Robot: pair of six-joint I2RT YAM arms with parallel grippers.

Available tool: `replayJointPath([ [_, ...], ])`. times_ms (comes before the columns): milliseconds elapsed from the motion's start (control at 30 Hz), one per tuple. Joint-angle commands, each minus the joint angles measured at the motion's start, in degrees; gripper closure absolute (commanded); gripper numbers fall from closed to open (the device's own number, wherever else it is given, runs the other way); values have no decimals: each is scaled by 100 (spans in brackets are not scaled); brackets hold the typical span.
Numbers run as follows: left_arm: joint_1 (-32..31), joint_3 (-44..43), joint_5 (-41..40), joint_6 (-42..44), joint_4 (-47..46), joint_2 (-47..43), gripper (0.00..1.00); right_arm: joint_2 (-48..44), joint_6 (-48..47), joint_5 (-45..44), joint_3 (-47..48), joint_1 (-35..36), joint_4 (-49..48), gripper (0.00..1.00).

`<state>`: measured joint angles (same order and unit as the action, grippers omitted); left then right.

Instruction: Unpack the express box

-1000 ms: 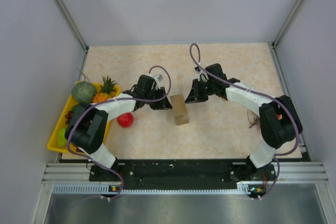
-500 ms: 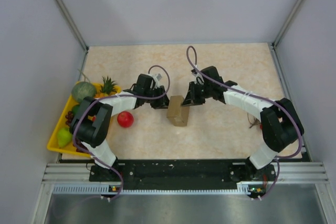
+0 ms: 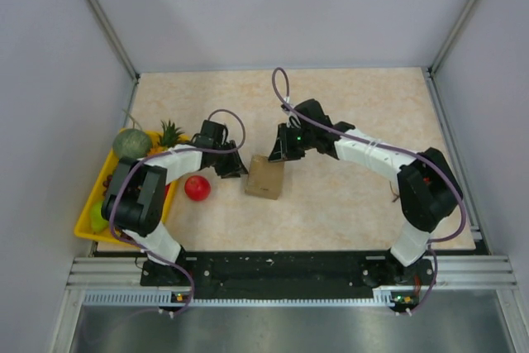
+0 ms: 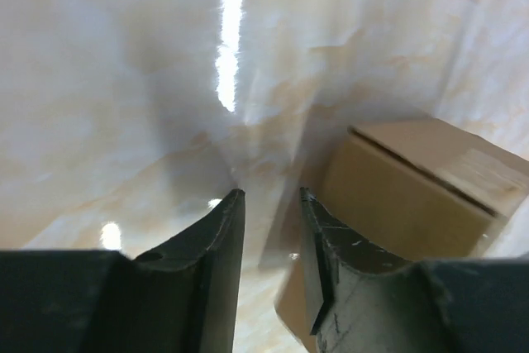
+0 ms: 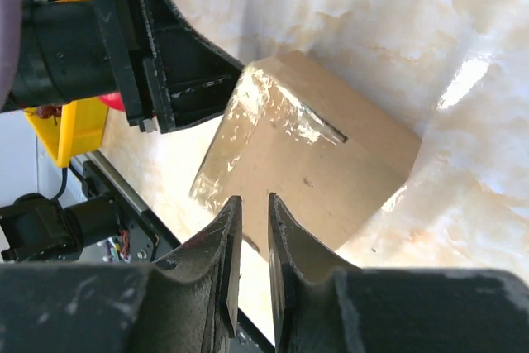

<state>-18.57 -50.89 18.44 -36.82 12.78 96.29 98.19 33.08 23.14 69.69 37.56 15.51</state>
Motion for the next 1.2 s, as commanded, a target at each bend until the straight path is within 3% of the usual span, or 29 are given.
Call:
replayJointPath([
  [0,37,-228,-1070,174,700,-812,60,7,-12,-388,422,172,153,83],
  [133,64,-140,-1324,333,656,-1340,40,-203,-108,-1133,519,251,620,83],
  [167,64,-88,-1395,351,613,-1419,29,-247,-109,-1214,476,260,664,80],
  [233,72,-17,-1369,377,560,-1569,22,-292,-144,-1355,361,260,751,74],
  [300,73,114,-863,473,271,-1596,20,-266,-153,-1382,239,260,769,60],
  [367,73,193,-431,491,112,-1535,22,-204,-179,-1312,185,252,770,51],
  [533,73,211,615,395,-125,-1051,39,-20,-249,-1101,19,260,577,45],
  [767,73,396,1627,149,-741,-700,40,86,-127,-732,-219,260,14,33],
  [833,73,370,1785,-18,-741,-480,43,156,-48,-731,-202,269,5,30],
  [1000,73,132,3058,-781,-1056,187,52,165,40,-863,-114,260,128,28],
  [1067,73,89,3105,-897,-1198,223,52,156,23,-1012,-79,261,268,27],
  [1167,73,-165,2596,-494,-611,127,52,183,-82,-1179,9,269,505,25],
])
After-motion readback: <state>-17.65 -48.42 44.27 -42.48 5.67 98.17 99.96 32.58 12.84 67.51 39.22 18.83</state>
